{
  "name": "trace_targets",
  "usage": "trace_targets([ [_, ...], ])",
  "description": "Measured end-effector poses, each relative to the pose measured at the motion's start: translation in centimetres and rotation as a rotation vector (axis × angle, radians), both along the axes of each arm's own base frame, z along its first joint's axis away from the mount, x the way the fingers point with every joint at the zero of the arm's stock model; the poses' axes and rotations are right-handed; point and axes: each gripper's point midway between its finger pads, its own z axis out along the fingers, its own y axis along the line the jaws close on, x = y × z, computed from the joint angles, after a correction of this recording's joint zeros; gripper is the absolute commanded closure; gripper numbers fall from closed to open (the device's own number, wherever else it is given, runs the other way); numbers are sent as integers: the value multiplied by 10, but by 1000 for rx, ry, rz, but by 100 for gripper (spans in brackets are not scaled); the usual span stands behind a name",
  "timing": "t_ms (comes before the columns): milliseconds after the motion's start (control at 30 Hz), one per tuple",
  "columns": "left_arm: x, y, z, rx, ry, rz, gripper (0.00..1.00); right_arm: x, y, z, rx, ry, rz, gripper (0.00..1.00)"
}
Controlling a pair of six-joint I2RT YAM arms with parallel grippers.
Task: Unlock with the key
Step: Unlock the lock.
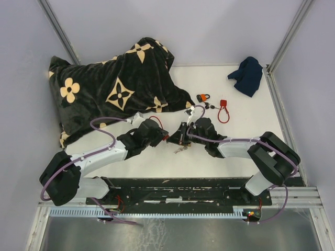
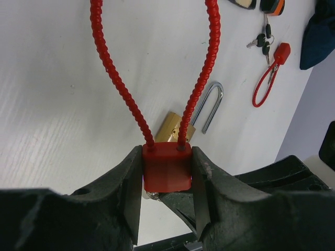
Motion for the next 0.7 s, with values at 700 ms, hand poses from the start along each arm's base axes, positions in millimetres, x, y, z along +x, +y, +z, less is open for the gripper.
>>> trace_targets([
  [700, 14, 35, 14, -35, -54, 119, 97, -1, 0, 38, 29, -177, 72, 59],
])
